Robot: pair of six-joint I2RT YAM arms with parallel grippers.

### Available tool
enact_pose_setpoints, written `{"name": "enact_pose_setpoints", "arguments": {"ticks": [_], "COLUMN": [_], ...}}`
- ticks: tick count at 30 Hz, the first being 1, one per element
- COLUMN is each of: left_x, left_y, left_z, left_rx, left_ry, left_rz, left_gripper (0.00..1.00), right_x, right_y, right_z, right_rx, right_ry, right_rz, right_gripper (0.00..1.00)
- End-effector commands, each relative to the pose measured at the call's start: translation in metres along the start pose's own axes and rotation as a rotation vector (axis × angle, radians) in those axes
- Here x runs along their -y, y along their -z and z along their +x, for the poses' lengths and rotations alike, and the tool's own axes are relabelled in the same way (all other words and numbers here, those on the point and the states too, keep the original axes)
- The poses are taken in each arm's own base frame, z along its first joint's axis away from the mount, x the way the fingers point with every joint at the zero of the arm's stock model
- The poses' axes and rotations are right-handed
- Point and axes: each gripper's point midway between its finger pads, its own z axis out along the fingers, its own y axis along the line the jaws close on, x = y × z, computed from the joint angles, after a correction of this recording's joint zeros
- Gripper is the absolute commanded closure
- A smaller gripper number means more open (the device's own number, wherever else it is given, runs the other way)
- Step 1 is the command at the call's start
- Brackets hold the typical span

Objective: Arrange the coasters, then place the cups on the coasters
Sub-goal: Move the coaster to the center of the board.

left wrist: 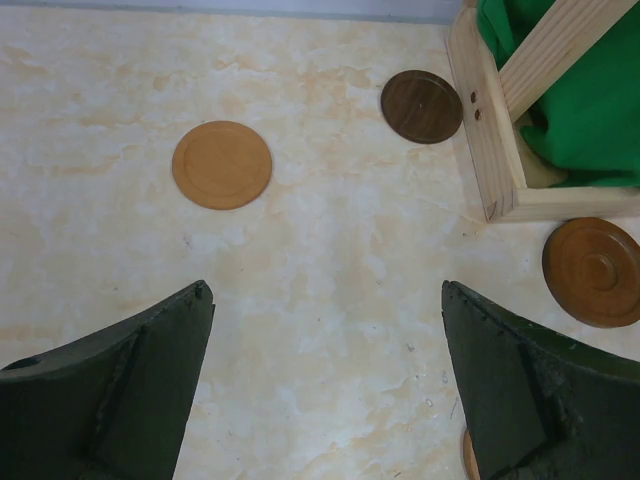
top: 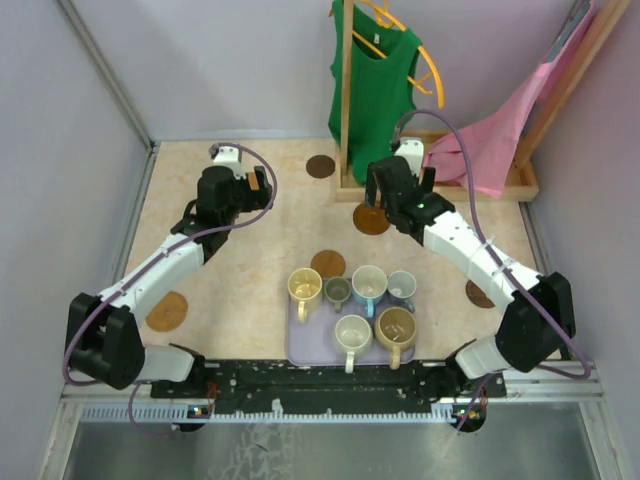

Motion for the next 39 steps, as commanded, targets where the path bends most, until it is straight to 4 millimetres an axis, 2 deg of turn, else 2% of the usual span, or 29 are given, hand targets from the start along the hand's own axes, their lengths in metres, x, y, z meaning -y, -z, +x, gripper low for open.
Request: {"name": "enact_pose_setpoints", "arguments": {"ticks": [1, 11, 19, 24, 28, 37, 39], "left_x": [0.003, 0.009, 0.013, 0.013, 0.013, 0.022, 0.023], "left_y": [0.005, 0.004, 0.006, 0.004, 0.003, 0.005, 0.007], "left_z": [-0.016, -0.012, -0.004, 0.008, 0.018, 0.024, 0.025], "left_rx": [0.042, 0.021, -0.018, -0.069, -0.112, -0.15, -0.152], "left_ry": [0.013, 0.017, 0.021, 0.023, 0.029, 0.053, 0.053], "left_rz": [0.009, 0.038, 0.06, 0.061, 0.054, 0.089, 0.094], "left_gripper": [0.0, 0.0, 0.0, 0.0, 0.0, 0.0, 0.0], "right_x": [-0.006, -0.006, 0.004, 0.022, 0.046, 0.106, 0.115], "right_y": [0.02, 0.03, 0.03, 0.032, 0.034, 0.043, 0.045], "right_z": [-0.039, -0.035, -0.014, 0.013, 0.04, 0.098, 0.107], "right_rx": [0.126, 0.155, 0.094, 0.033, -0.028, -0.173, -0.202], "right_ry": [-0.064, -0.046, -0.066, -0.086, -0.131, -0.299, -0.313], "right_rz": [-0.055, -0.118, -0.08, -0.013, 0.07, 0.274, 0.317], "right_gripper": [0.03, 0.04, 0.08, 0.09, 0.14, 0.42, 0.43]}}
